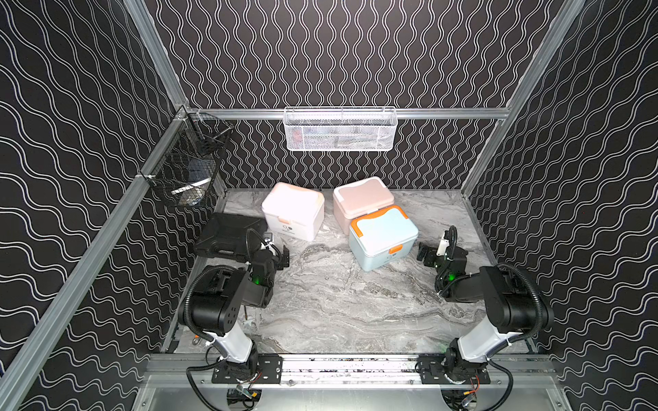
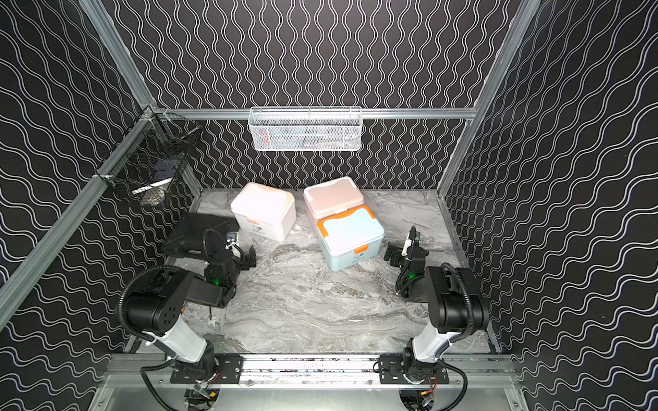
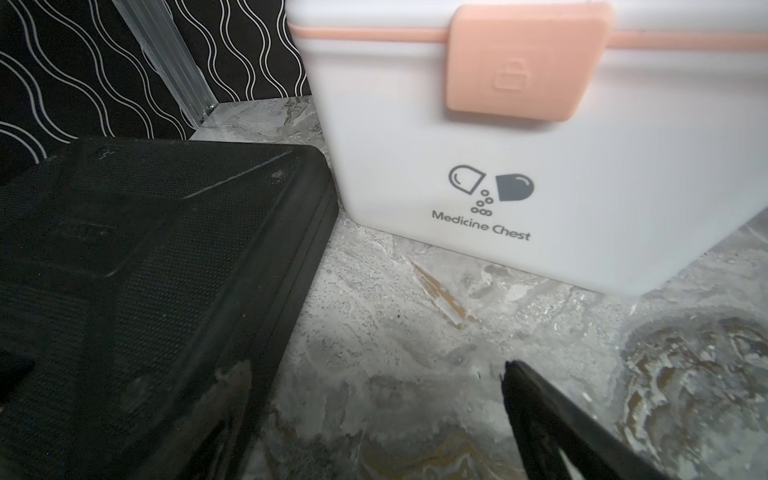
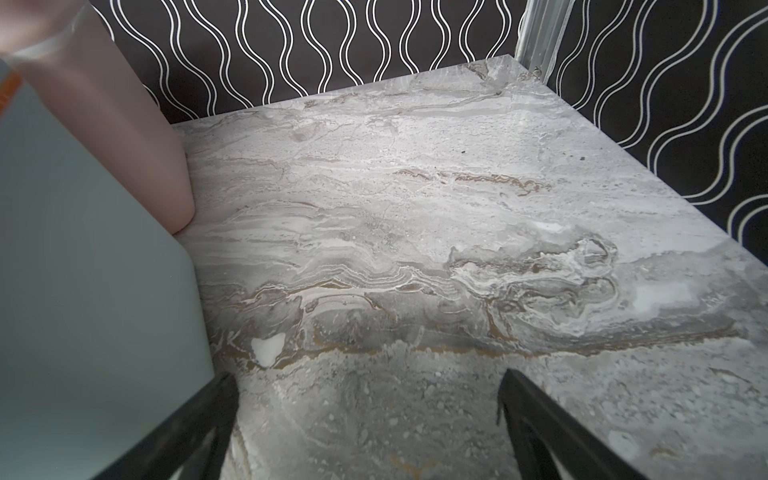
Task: Open first aid kits and take out gauze
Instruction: Move the first aid kit to the center of the board.
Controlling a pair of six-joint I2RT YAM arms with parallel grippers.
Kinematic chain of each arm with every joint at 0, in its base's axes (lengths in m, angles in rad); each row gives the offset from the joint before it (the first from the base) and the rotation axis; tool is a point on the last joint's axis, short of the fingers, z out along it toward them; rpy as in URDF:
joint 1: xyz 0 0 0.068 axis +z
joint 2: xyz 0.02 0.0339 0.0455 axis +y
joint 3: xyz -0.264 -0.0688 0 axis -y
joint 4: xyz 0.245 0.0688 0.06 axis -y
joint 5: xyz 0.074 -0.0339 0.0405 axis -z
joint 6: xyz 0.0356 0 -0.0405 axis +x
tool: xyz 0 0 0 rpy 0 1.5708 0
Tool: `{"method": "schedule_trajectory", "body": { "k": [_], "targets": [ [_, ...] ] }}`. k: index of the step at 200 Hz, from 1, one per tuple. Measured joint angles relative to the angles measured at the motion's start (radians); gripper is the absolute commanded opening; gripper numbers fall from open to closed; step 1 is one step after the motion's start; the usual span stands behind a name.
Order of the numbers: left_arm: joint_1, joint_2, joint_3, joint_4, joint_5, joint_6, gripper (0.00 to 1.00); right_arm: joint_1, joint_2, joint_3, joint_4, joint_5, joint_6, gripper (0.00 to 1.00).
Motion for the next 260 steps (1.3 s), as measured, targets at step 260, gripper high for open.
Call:
{"method": "schedule_trajectory", "body": {
  "k": [260],
  "targets": [
    [-0.296,-0.56,0.383,-0.772,-0.065,-0.202,0.99,0.044,-0.599,0.373,-0.943,-0.152,0.267,1.0]
  ]
}}
